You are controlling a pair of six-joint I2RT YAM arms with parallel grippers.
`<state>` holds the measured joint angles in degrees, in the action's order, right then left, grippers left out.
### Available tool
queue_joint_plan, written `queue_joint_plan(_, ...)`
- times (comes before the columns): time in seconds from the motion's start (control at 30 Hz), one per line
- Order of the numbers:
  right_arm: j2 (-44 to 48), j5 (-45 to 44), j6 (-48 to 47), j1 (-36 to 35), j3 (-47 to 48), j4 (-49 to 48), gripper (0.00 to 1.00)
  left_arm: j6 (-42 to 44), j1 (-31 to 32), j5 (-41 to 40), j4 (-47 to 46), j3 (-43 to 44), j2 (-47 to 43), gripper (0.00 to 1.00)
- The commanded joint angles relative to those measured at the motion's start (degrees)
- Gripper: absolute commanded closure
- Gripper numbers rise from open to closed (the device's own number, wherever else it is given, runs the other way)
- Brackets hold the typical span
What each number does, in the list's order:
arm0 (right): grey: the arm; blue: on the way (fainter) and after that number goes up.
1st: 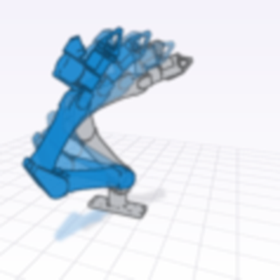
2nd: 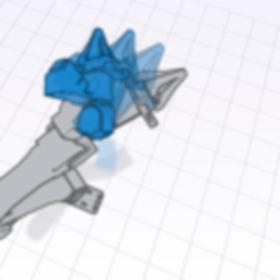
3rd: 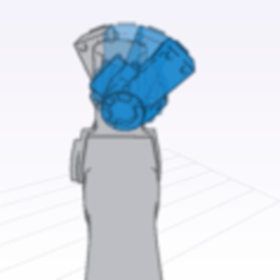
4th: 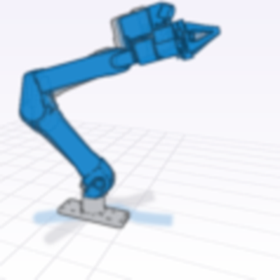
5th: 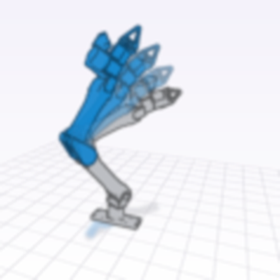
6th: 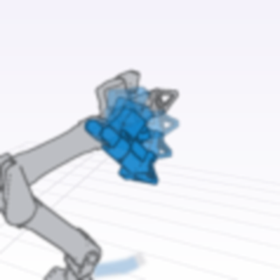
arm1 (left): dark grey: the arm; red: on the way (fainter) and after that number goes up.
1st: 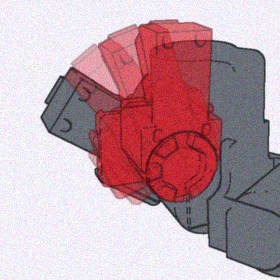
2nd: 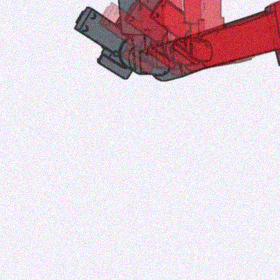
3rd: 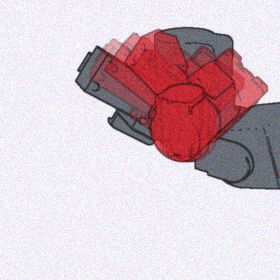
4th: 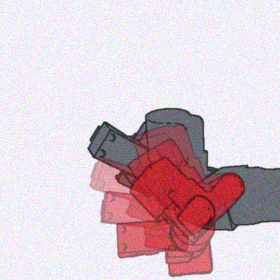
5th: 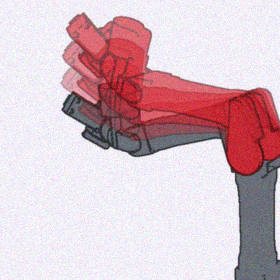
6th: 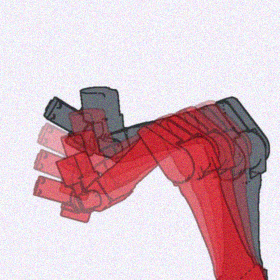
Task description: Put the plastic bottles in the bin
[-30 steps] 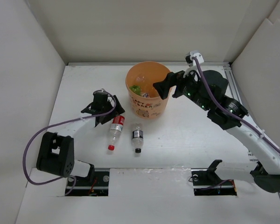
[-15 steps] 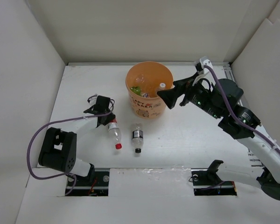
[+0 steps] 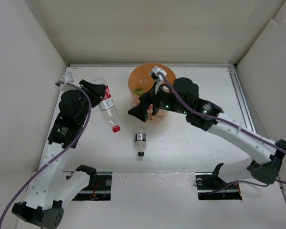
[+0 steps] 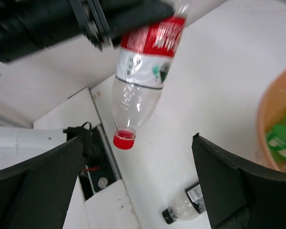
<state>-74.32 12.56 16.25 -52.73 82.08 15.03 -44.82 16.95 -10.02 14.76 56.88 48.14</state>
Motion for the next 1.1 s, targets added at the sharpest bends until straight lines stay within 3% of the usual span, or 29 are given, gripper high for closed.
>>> queue_joint_plan(0.0, -3.88, 8.97, 0.45, -2.11, 4.38, -8.77, 0.0, 6.58, 0.36, 11.5, -1.67, 5.86, 1.96, 1.0)
queue_joint_plan(0.3, -15.84, 6.87, -0.08, -4.31, 12.93, -9.31, 0.0, 3.95, 0.36, 24.87, -8.26, 8.68, 0.56, 1.0)
queue_joint_plan(0.7, -22.0, 4.58, 3.78, -4.84, 15.13, -12.9, 0.0, 1.75, 0.36, 24.26, -10.99, 10.18, -2.79, 1.0)
queue_joint_plan(0.73, -22.0, 3.89, 3.79, -4.84, 14.43, -13.53, 0.03, 1.75, 0.36, 24.26, -10.99, 10.7, -2.79, 1.0)
queue_joint_plan(0.77, -22.0, 3.88, 4.31, -4.84, 14.42, -14.14, 0.25, 1.75, 0.36, 24.26, -10.99, 10.71, -2.79, 1.0)
queue_joint_plan(0.8, -22.0, 3.88, 4.32, -4.84, 13.9, -14.15, 0.37, 1.75, 0.36, 24.26, -10.99, 10.71, -2.79, 1.0)
queue_joint_plan(0.83, -21.48, 3.88, 4.32, -4.84, 13.89, -14.76, 0.6, 1.75, 0.36, 23.65, -10.29, 11.31, -2.79, 0.95)
queue_joint_plan(0.87, -20.95, 3.1, 4.32, -4.84, 13.89, -14.76, 0.8, 1.75, 0.36, 23.12, -9.67, 11.32, -2.79, 0.67)
queue_joint_plan(0.9, -20.95, 1.61, 4.32, -4.84, 13.28, -14.76, 0.93, 1.75, 0.36, 22.07, -9.67, 11.32, -2.79, 0.45)
queue_joint_plan(0.97, -19.46, 0.11, 4.32, -4.32, 12.76, -14.76, 1.0, 1.75, 0.36, 19.88, -8.97, 11.84, -2.79, 0.0)
queue_joint_plan(1.07, -18.84, -1.3, 4.32, -0.89, 11.7, -13.89, 1.0, 2.45, 0.36, 15.22, -6.77, 14.13, -2.79, 0.0)
